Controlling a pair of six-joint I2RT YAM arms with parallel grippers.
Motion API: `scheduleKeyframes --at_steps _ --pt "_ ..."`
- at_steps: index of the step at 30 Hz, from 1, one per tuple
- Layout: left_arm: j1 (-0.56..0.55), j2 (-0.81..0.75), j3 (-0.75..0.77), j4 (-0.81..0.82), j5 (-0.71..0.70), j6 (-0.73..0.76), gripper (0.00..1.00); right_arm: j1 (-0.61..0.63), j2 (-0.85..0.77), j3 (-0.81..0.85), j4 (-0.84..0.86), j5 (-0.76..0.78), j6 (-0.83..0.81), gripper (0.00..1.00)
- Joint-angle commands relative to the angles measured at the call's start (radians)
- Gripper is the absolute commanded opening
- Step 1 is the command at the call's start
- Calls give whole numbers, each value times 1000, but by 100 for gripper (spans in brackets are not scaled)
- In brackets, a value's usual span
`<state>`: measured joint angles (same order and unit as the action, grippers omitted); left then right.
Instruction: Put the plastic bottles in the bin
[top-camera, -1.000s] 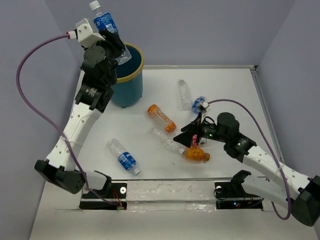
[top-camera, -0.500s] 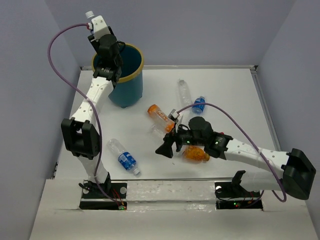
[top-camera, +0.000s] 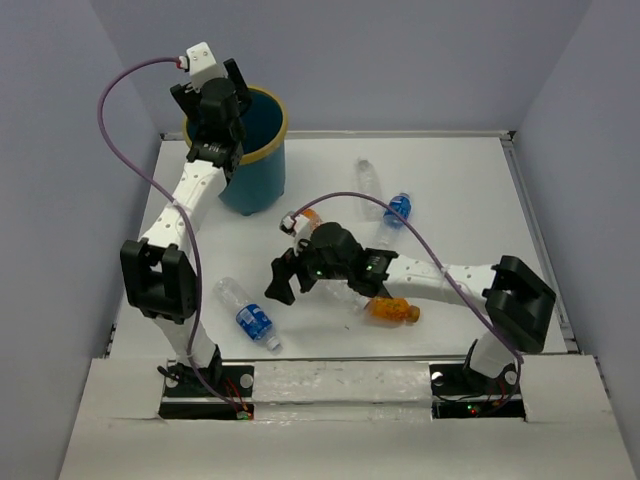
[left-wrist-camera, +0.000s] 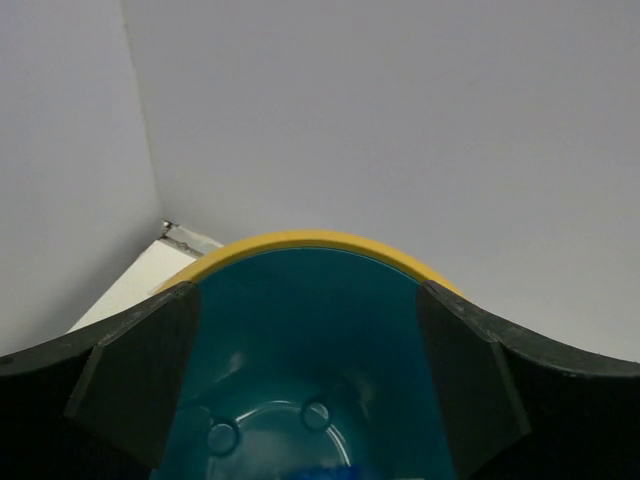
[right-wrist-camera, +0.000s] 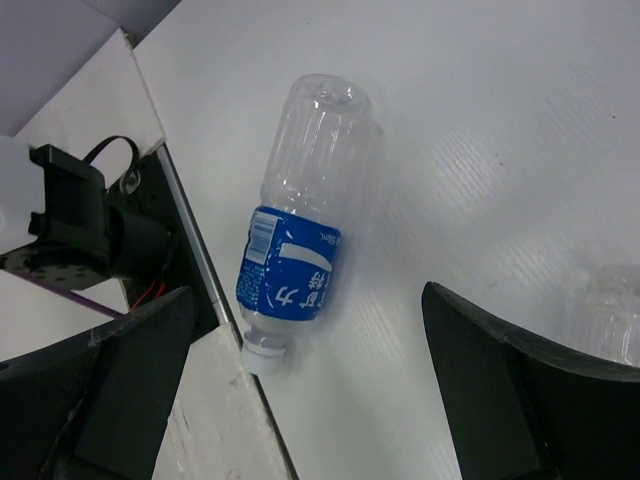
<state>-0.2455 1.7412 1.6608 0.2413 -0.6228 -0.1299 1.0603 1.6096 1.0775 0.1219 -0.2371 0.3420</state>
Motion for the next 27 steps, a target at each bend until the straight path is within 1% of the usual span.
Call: scheduleKeyframes --at_steps 1,3,4,5,8,9,10,11,12,13,16,17,18,21,23,25,26,27 --pt "6 -179 73 -49 125 -105 99 47 104 166 -65 99 -49 100" --pt "6 -242 42 -91 165 -149 99 61 147 212 -102 136 -57 100" --pt "6 -265 28 -105 210 -164 99 61 189 255 -111 146 -64 100" --pt "6 -319 10 -118 234 -197 99 73 211 277 -119 166 -67 100" --pt "8 -420 -110 -145 343 -247 99 83 300 369 -182 197 -80 100" --pt "6 -495 -146 -148 372 -263 99 93 320 393 -209 200 -83 100" --pt "6 -532 -227 -152 423 -299 99 93 360 418 -221 203 -87 100" --pt "8 -604 -267 -155 445 -313 99 105 378 461 -231 203 -90 100" --pt "8 -638 -301 -175 463 -326 99 106 397 479 -247 203 -90 100" --pt "8 -670 -367 -187 497 -344 99 118 415 501 -254 203 -95 100" --pt "6 -826 -479 -240 531 -341 99 130 490 576 -281 206 -98 100" --pt "6 -827 -501 -270 532 -333 99 130 509 590 -284 209 -97 100" --pt "8 -882 -518 -292 532 -323 99 141 541 604 -288 216 -97 100" --pt "6 -982 -581 -410 509 -277 99 141 602 663 -291 211 -97 100" --pt "6 -1055 -611 -444 508 -264 99 141 628 686 -294 223 -98 94" --pt "6 -1103 -667 -482 517 -263 99 141 642 706 -294 231 -94 84" --pt "6 -1126 -685 -494 518 -261 99 141 647 723 -292 231 -93 74" --pt "6 -1161 -699 -507 517 -254 99 141 647 729 -291 258 -98 68"
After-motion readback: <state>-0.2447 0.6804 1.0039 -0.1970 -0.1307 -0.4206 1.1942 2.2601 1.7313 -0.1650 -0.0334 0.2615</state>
